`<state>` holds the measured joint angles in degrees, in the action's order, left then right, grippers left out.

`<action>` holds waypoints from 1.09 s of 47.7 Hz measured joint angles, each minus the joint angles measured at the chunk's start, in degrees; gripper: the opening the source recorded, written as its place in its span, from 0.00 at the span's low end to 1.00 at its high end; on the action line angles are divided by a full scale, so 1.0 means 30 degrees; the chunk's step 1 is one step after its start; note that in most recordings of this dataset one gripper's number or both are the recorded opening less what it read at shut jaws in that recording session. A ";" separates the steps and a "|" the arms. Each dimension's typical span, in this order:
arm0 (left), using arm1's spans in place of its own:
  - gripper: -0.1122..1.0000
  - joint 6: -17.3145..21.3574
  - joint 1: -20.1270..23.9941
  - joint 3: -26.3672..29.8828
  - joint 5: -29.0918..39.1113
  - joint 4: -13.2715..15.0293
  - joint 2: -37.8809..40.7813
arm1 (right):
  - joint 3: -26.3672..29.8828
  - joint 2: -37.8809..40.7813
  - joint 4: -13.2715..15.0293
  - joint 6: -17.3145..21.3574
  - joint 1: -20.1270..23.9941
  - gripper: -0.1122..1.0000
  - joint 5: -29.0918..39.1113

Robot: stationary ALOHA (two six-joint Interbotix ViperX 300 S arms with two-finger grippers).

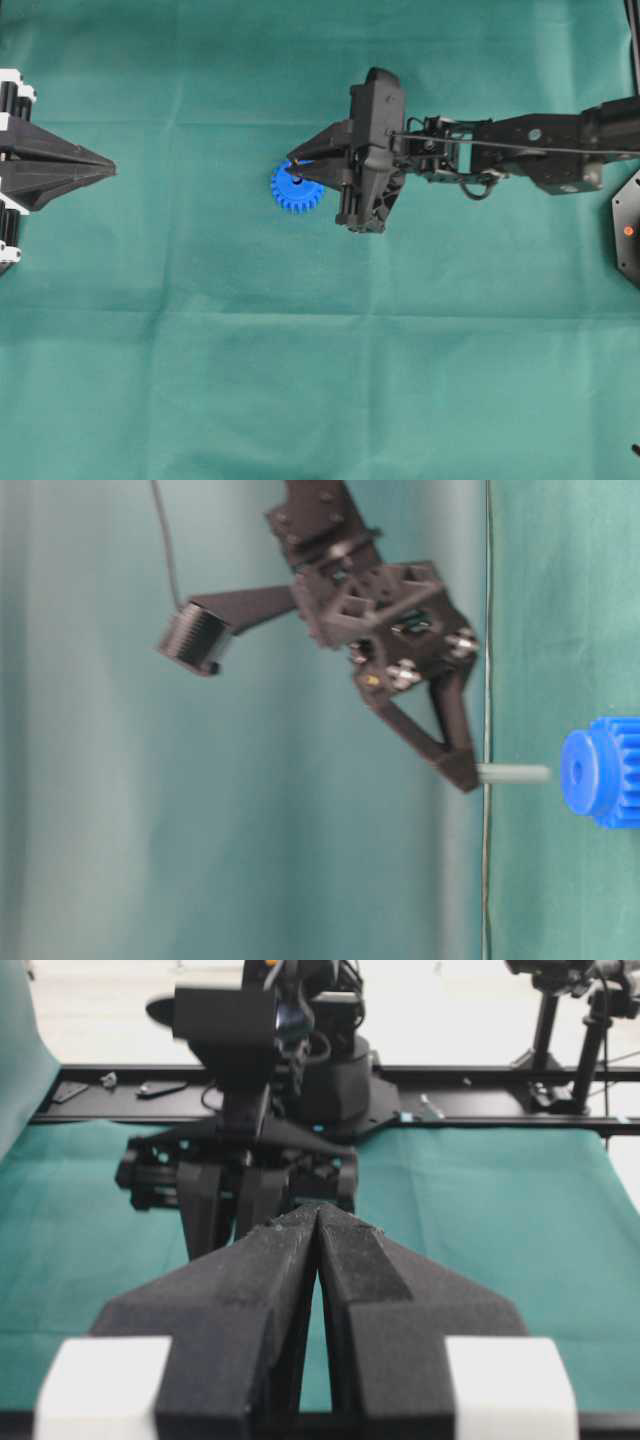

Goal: Insert the shaft placed at a random location into the center hole of the small gear at another random location.
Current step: 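Lower the shaft with the right gripper into the gear's center hole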

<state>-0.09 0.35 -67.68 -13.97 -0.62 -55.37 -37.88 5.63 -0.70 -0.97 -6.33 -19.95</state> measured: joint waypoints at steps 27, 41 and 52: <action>0.10 0.0000 0.0000 0.0000 0.0029 0.0000 0.0029 | 0.0000 0.0850 0.0000 -0.0205 -0.0264 0.22 -0.0381; 0.10 0.0000 0.0000 0.0000 0.0029 -0.0029 0.0029 | 0.0059 0.1523 -0.0059 -0.0205 -0.0264 0.22 -0.0908; 0.10 0.0000 0.0000 0.0000 0.0059 -0.0029 0.0029 | 0.0088 0.1611 -0.0088 -0.0205 -0.0264 0.22 -0.1143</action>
<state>-0.09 0.35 -67.68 -13.80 -0.70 -55.28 -37.62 10.46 -0.97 -1.58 -7.12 -23.38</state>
